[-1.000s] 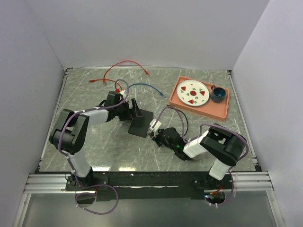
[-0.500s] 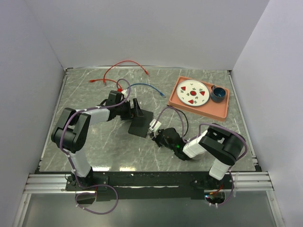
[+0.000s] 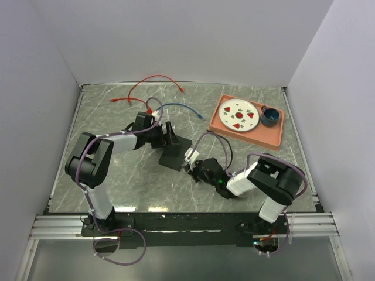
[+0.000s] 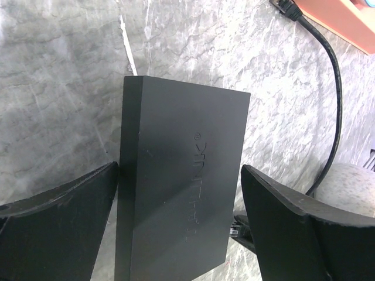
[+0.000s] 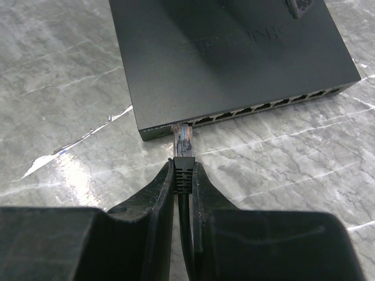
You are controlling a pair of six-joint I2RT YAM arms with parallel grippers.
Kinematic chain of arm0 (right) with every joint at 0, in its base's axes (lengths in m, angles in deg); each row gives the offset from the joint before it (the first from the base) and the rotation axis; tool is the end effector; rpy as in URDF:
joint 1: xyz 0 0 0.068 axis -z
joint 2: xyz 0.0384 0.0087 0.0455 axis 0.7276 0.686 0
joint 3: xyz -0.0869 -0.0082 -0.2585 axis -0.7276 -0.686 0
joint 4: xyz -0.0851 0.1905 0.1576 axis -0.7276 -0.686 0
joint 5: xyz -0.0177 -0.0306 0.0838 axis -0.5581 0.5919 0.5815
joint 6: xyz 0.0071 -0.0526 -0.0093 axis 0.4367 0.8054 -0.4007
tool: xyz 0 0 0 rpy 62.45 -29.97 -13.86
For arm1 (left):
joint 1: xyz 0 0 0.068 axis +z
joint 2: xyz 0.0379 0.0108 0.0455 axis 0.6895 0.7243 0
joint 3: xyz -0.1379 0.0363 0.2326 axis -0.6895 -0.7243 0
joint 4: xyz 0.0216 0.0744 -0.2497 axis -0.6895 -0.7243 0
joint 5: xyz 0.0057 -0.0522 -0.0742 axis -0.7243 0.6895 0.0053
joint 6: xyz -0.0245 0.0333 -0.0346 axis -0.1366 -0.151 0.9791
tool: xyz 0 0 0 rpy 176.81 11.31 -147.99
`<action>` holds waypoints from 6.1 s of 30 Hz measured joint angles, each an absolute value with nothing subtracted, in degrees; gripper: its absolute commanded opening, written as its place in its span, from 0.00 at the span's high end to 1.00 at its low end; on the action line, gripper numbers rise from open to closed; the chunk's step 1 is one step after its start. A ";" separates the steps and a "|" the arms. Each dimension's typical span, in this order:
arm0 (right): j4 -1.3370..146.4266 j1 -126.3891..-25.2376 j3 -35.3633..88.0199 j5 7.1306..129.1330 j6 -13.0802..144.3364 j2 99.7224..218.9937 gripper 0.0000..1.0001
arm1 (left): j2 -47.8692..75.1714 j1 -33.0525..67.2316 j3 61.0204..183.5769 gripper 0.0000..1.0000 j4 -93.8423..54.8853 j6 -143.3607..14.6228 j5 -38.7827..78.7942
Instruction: Insert the plug into the switch port
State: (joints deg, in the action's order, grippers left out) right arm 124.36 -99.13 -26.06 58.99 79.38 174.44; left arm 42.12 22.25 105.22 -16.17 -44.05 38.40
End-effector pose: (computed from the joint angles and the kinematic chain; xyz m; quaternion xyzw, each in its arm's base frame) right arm 0.1711 0.2210 0.1189 -0.4035 0.7225 0.2071 0.5219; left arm 0.3358 -0.1483 0.1524 0.0086 0.8982 -0.3618 0.2494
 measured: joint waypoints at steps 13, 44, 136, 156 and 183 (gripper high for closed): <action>124.65 -100.44 -25.60 56.65 79.38 175.49 1.00 | 42.34 21.66 105.22 0.11 -15.69 -45.10 39.05; 129.21 -108.53 -24.77 43.32 82.11 179.35 1.00 | 37.60 20.23 98.47 0.10 -12.02 -43.63 35.67; 128.62 -113.62 -20.68 28.57 78.03 183.64 1.00 | 30.82 18.95 86.25 0.41 -2.77 -42.23 29.50; 128.41 -113.69 -20.68 28.33 79.86 183.64 1.00 | 27.30 14.81 86.90 0.41 -9.53 -42.54 22.38; 129.28 -113.67 -21.60 25.77 78.73 183.64 1.00 | 24.77 7.45 93.00 0.41 -4.85 -39.55 18.33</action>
